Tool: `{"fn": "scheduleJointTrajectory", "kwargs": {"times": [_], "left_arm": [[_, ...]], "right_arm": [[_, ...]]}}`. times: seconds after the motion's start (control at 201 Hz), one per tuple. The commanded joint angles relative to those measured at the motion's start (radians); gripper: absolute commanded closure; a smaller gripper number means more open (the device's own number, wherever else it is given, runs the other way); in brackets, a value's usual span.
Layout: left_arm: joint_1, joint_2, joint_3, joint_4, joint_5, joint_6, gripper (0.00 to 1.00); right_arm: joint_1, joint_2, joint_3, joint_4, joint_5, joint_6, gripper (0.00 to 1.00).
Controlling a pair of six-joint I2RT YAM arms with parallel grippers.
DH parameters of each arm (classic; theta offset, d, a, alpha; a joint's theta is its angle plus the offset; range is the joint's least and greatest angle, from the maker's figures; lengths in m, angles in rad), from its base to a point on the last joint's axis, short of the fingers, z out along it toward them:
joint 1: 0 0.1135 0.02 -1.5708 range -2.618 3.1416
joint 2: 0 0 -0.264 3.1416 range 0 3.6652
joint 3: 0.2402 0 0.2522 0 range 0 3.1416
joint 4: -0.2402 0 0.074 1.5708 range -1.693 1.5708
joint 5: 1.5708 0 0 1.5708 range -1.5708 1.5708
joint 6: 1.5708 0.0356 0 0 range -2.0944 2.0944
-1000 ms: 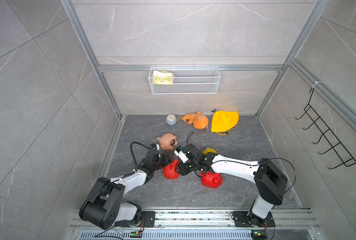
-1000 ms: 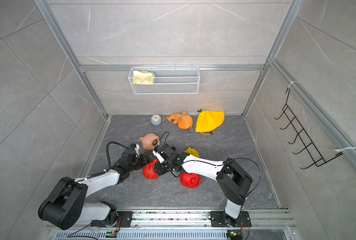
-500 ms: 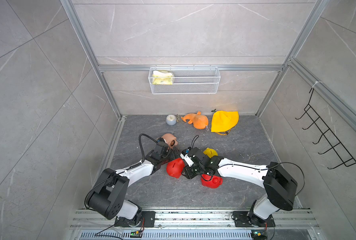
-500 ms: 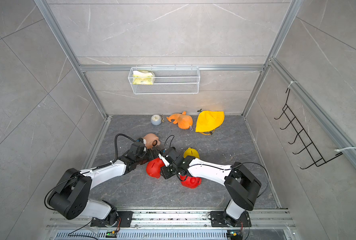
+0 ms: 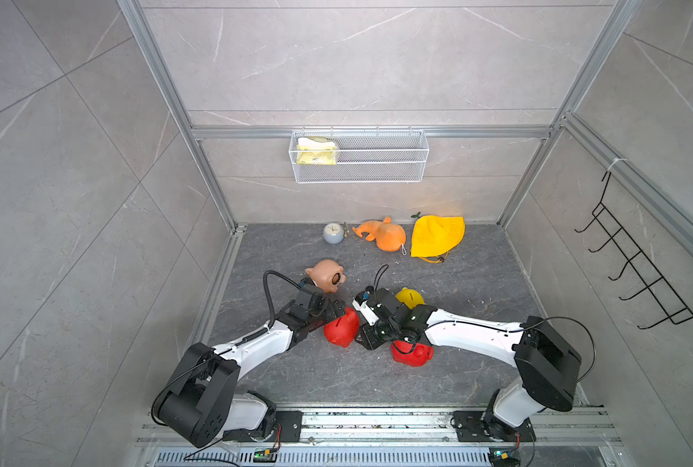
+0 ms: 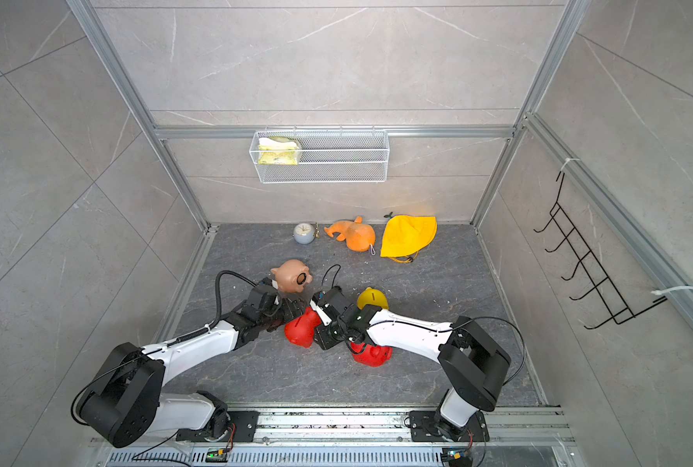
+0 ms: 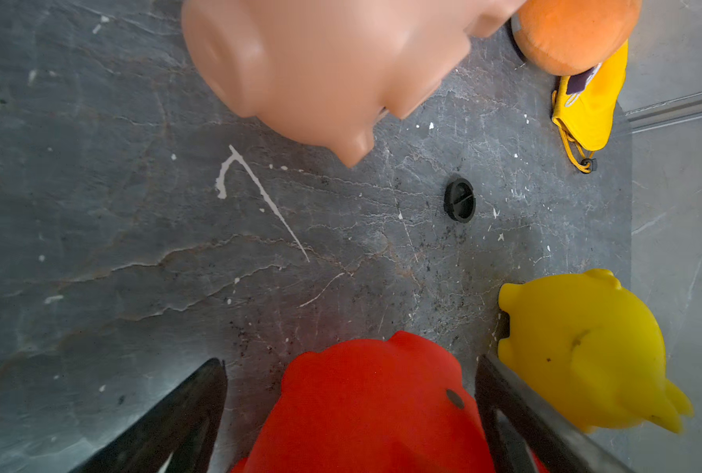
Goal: Open piggy banks
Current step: Adjust the piggy bank at the center of the board.
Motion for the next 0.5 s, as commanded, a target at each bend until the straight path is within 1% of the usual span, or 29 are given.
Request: {"fn": "scheduleJointTrajectory", "kwargs": {"times": [0.0, 0.08, 0.144, 0.224, 0.343, 0.493], "left_arm": [[-0.023, 0.016, -0.019, 0.076, -0.028, -0.079, 0.09], [-0.023, 0.02, -0.051, 0.126, -0.024, -0.11, 0.17], [-0.023, 0.026, -0.08, 0.184, -0.014, -0.11, 0.27], [-0.017, 0.038, -0.104, 0.227, -0.007, -0.109, 0.3], [0.014, 0.057, -0.158, 0.329, 0.033, -0.106, 0.34], [0.052, 0.061, -0.219, 0.434, 0.074, -0.054, 0.43]], "right_arm": [[-0.004, 0.012, -0.02, 0.035, -0.017, 0.023, 0.59], [-0.004, 0.019, -0.023, 0.053, -0.04, 0.032, 0.59], [-0.004, 0.025, -0.022, 0.073, -0.061, 0.039, 0.59], [-0.002, 0.029, -0.013, 0.082, -0.069, 0.041, 0.6], [-0.002, 0.036, 0.014, 0.091, -0.091, 0.037, 0.6], [0.006, 0.052, 0.056, 0.103, -0.124, 0.043, 0.6]]}}
